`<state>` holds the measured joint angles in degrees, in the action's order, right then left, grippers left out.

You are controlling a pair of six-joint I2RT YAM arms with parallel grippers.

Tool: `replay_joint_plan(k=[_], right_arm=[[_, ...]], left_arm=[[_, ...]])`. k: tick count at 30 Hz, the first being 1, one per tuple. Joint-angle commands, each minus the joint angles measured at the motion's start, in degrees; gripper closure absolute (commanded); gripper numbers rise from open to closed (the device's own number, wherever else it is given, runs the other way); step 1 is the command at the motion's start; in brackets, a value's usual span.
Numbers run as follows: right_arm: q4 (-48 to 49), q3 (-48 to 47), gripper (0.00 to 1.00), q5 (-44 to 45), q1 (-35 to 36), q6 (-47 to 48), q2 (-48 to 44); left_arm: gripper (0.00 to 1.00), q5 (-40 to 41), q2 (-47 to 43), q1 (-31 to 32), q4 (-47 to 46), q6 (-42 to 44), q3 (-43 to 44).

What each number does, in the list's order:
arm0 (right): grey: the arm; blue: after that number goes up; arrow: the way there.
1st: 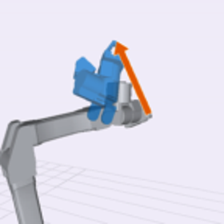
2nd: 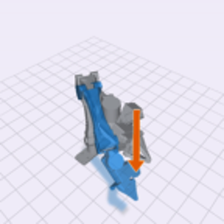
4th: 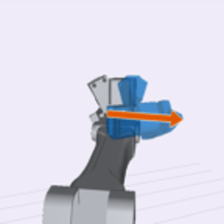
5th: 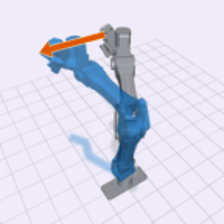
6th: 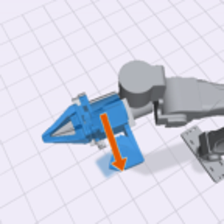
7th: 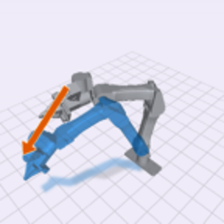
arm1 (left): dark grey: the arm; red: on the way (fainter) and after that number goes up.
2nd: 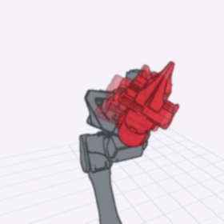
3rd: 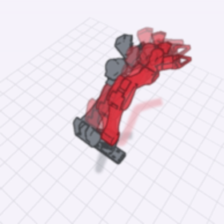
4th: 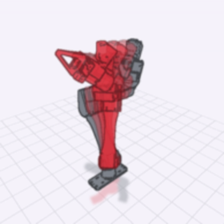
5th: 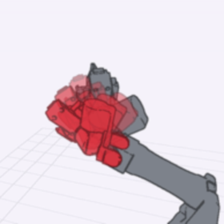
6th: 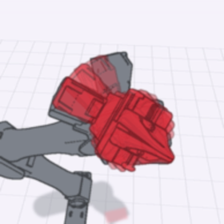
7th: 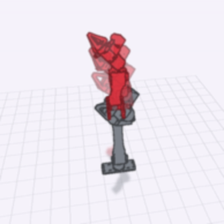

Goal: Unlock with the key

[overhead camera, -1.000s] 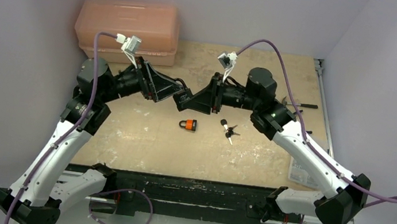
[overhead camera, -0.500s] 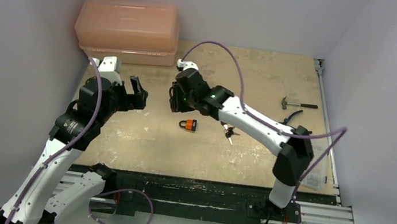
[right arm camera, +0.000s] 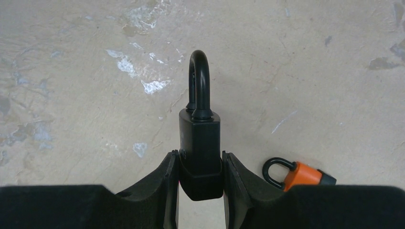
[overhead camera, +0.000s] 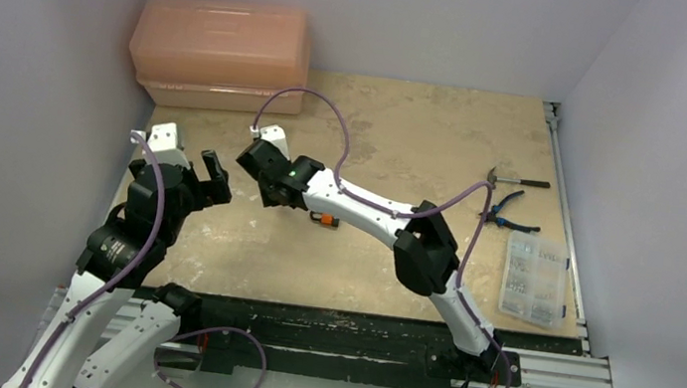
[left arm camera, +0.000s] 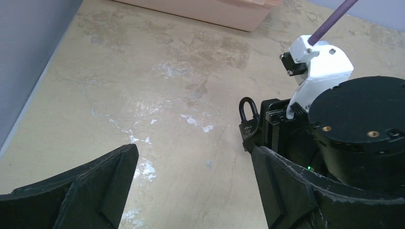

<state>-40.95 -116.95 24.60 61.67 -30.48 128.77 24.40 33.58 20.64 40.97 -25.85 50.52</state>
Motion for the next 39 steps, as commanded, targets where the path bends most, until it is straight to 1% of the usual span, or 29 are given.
replay_joint_plan(k=[1,3,13,15,17,19,22,25,26,35,39], right_arm=[[0.3,-7.1,1.00,5.4,0.7,0.8,1.5],[0.1,-8.0,1.00,6.5,1.1,1.6,3.6],[-0.1,-10.7,1.00,6.1,1.2,3.0,9.0],[-1.2,-12.1,0.94,5.6,1.2,3.2,10.6],[-1.9,-12.8,0.84,5.2,1.2,3.3,11.2],[-1.6,-12.5,0.75,4.7,1.2,3.3,11.2],[-1.3,-12.3,0.65,4.6,1.2,3.3,10.9],[-1.2,-12.3,0.50,4.6,1.2,3.5,10.7],[-1.2,-12.4,0.47,4.6,1.2,3.5,10.6],[-0.6,-13.6,0.36,2.1,1.2,3.8,8.8],[-0.8,-14.6,0.34,0.5,1.1,3.4,7.2]], left_arm=[[0.02,3.8,-1.3,-0.1,-2.3,-1.0,-0.9],[0.02,4.1,-1.5,-0.1,-2.2,-1.0,-1.0],[0.03,5.0,-1.7,-0.3,-2.4,-0.8,-1.3],[0.03,5.0,-1.7,-0.3,-2.5,-0.8,-1.4],[0.03,5.0,-1.8,-0.4,-2.5,-0.7,-1.4],[0.03,5.0,-1.8,-0.5,-2.5,-0.9,-1.3],[0.03,5.0,-1.9,-0.5,-2.5,-0.8,-1.4],[0.03,5.0,-2.0,-0.6,-2.6,-0.7,-1.5],[0.03,5.0,-2.1,-0.6,-2.5,-0.7,-1.5],[0.03,4.7,-2.6,-1.0,-2.8,-0.5,-1.7],[0.03,4.6,-2.7,-1.0,-3.0,-0.3,-1.8]])
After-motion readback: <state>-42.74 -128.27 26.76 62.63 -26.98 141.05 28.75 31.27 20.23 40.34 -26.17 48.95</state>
